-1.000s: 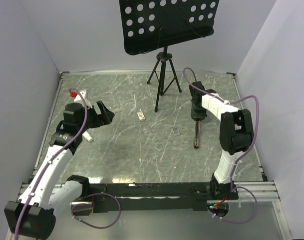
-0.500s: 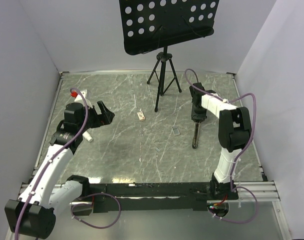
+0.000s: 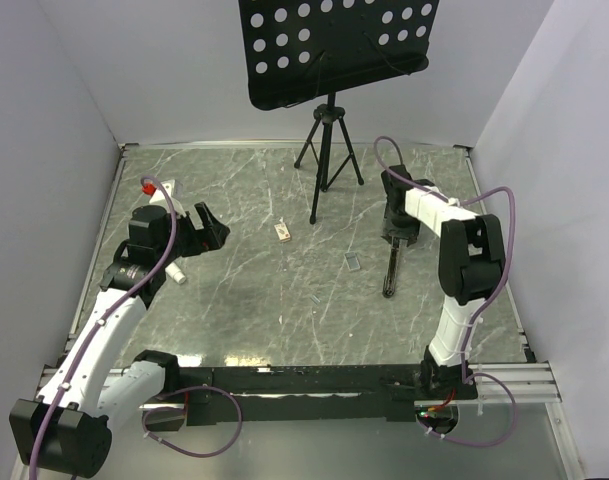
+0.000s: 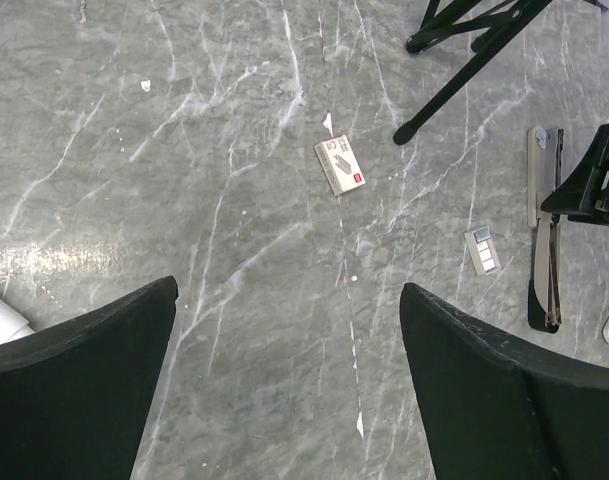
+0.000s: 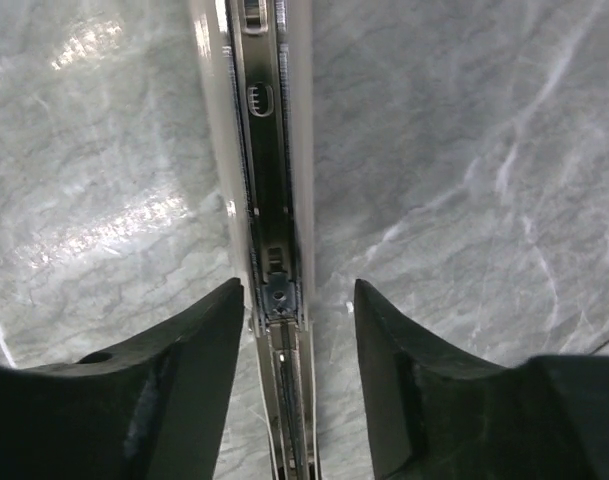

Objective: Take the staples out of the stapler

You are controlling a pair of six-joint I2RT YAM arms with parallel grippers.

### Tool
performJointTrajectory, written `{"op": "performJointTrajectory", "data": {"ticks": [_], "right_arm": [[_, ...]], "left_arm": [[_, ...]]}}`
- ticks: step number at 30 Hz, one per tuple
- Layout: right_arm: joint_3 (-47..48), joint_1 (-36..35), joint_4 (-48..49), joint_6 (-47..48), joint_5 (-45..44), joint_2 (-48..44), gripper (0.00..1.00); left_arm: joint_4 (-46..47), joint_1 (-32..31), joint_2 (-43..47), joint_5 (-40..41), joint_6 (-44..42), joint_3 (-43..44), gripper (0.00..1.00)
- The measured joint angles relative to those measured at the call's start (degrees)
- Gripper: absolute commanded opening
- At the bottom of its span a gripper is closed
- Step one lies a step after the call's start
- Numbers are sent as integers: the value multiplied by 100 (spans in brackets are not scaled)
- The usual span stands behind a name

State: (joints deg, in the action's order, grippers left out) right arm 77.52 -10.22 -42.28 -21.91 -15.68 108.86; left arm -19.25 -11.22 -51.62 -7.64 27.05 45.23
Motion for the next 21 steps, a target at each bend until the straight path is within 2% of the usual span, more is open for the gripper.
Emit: {"op": "performJointTrajectory", "data": {"ticks": [5,10,16,21], "right_arm": [[-166,264,-4,-267,28,-345,63],[-634,981,-74,-870,-90,-1054,68],[-1117,1617,-463,-1749,-695,-1399,79],[-1338,1937,-1104,-2612,-1073,-1530,81]], "left_arm": [[-24,0,2,-9,0,0,97],[-31,-2,4,-87,2,0,97],[-31,-13,55,-234,2,0,97],[-28,-39,122,-321,4,0,97]]}}
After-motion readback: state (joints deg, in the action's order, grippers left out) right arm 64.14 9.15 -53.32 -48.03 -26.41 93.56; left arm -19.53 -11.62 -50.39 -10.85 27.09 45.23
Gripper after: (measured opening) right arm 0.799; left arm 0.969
